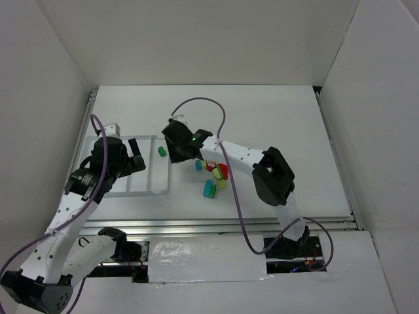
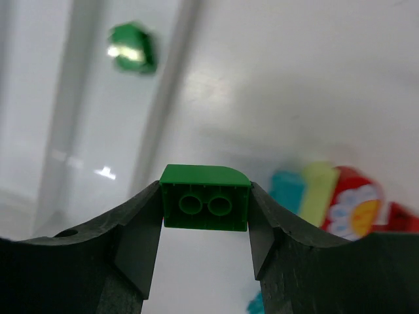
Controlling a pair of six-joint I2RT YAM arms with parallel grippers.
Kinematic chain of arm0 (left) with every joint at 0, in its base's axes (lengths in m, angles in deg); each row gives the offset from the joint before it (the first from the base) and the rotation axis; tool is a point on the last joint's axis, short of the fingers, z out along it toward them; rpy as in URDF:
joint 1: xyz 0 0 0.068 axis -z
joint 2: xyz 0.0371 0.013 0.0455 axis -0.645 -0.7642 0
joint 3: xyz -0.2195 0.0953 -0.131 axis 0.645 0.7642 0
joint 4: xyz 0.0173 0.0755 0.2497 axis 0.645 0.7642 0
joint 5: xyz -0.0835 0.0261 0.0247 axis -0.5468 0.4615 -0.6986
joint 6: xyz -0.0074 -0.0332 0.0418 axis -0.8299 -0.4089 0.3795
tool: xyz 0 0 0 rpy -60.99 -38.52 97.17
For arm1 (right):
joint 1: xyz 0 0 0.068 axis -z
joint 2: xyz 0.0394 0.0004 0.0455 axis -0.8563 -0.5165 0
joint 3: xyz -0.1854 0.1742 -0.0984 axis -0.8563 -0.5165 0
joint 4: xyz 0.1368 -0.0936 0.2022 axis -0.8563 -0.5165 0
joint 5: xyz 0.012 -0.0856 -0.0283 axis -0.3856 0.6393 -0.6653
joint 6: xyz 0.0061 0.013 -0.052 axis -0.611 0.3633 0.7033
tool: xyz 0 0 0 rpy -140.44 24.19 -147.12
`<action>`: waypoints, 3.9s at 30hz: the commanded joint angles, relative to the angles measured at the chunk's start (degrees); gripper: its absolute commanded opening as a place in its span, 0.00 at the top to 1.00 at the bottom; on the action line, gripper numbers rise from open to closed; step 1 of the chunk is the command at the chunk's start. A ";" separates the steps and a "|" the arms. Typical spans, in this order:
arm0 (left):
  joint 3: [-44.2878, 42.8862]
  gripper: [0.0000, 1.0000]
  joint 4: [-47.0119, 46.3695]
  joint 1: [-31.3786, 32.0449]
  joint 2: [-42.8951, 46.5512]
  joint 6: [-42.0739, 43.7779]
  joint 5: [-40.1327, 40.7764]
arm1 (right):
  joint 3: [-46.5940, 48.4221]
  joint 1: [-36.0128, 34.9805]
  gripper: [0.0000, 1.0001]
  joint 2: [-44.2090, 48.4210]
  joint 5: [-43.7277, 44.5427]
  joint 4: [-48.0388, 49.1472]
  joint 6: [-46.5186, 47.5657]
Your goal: Sort the legos into containers by color
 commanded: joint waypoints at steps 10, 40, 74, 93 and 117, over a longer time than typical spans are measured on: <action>-1.95 0.01 1.00 -0.45 6.41 -3.12 7.98 | 12.75 -6.56 0.95 -8.74 -3.61 1.92 -5.82; -1.68 0.00 0.30 -0.45 7.29 -2.24 6.32 | -4.77 -3.05 0.20 5.45 -2.74 6.40 -2.75; -0.80 0.00 -1.55 -0.36 4.39 0.04 -0.45 | -36.99 -8.06 0.20 21.76 7.10 4.13 -28.49; -0.80 0.00 -1.90 -0.28 5.18 0.22 -0.89 | -37.16 -8.93 0.68 17.70 8.42 6.14 -27.45; 11.50 0.04 -21.15 1.30 13.17 -20.52 -50.99 | -41.65 -24.93 0.95 40.99 5.34 32.69 3.06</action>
